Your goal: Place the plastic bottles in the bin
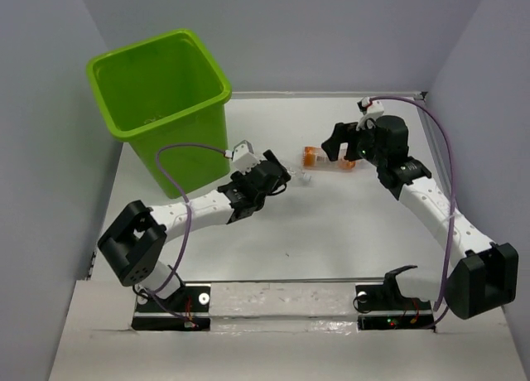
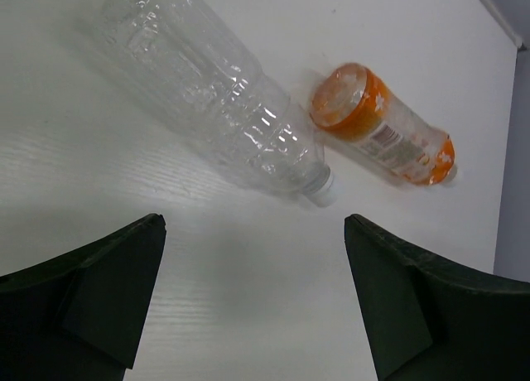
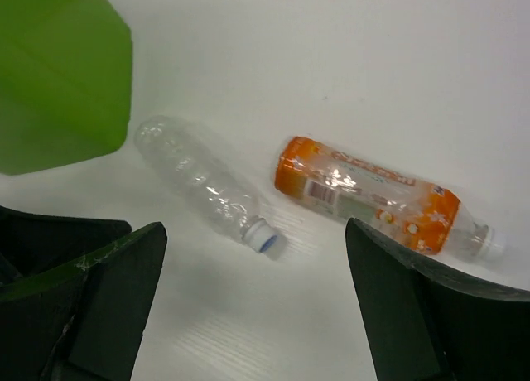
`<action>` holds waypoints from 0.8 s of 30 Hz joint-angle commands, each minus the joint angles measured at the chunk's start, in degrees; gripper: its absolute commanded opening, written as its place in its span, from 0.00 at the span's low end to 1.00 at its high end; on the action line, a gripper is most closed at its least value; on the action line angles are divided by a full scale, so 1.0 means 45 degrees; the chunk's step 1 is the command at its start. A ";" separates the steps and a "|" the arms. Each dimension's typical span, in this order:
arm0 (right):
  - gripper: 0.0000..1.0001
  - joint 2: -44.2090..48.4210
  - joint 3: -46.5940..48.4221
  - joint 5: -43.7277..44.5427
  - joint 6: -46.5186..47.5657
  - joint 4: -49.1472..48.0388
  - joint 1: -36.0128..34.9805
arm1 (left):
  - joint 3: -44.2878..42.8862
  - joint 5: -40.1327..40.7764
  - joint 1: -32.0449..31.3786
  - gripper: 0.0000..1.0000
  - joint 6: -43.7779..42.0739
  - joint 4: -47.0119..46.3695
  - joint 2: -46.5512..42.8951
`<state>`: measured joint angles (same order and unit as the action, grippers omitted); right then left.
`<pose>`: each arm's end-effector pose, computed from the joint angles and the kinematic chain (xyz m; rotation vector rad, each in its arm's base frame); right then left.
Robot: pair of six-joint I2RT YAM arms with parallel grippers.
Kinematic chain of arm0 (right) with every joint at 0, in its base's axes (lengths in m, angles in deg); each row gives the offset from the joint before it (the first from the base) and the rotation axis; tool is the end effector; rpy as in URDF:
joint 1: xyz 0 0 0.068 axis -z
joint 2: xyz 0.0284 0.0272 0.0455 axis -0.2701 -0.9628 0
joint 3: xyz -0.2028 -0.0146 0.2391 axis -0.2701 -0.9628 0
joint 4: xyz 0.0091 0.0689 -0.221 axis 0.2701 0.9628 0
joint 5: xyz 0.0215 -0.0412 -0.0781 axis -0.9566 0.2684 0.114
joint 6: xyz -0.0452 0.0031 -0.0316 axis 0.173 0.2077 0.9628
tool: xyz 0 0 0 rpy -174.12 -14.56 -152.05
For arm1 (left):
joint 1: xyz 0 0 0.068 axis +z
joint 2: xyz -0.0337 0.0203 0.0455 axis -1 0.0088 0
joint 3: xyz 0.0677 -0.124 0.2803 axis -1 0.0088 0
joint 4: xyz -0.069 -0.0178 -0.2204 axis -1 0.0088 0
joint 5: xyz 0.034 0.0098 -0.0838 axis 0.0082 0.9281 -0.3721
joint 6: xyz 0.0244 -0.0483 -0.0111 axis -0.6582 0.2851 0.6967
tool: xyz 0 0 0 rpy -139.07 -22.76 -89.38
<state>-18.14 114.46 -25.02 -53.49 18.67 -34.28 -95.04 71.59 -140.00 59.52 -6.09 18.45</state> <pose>0.2236 0.0827 0.3790 -0.2742 1.9083 0.5141 0.2021 -0.2154 0.2976 -0.5091 2.0103 -0.6817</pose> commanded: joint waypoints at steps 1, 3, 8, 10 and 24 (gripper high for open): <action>0.95 -0.1024 0.0892 -0.1382 0.0175 0.0883 0.0834 | -0.1237 0.2401 0.0342 0.99 0.1971 -0.0565 0.1040; 0.97 -0.1686 0.1168 -0.1615 0.0448 0.1196 0.0990 | -0.1607 0.2246 0.0712 0.99 0.2517 -0.0603 0.1724; 0.99 -0.2237 0.1812 -0.2104 0.1132 0.1587 0.1108 | -0.2683 0.1934 0.1338 0.99 0.3125 -0.0136 0.3210; 1.00 -0.2373 0.1988 -0.2124 0.1464 0.1821 0.1108 | -0.3033 0.1777 0.1611 0.99 0.3320 -0.0115 0.3659; 1.00 -0.6881 0.5972 -0.0386 0.6561 0.5649 0.1108 | -0.5086 0.0606 0.2629 0.99 0.2893 0.0509 0.6512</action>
<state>-45.09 138.50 -29.44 -32.75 37.31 -29.58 -114.58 75.92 -128.83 73.16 -4.93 45.27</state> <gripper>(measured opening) 0.994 0.989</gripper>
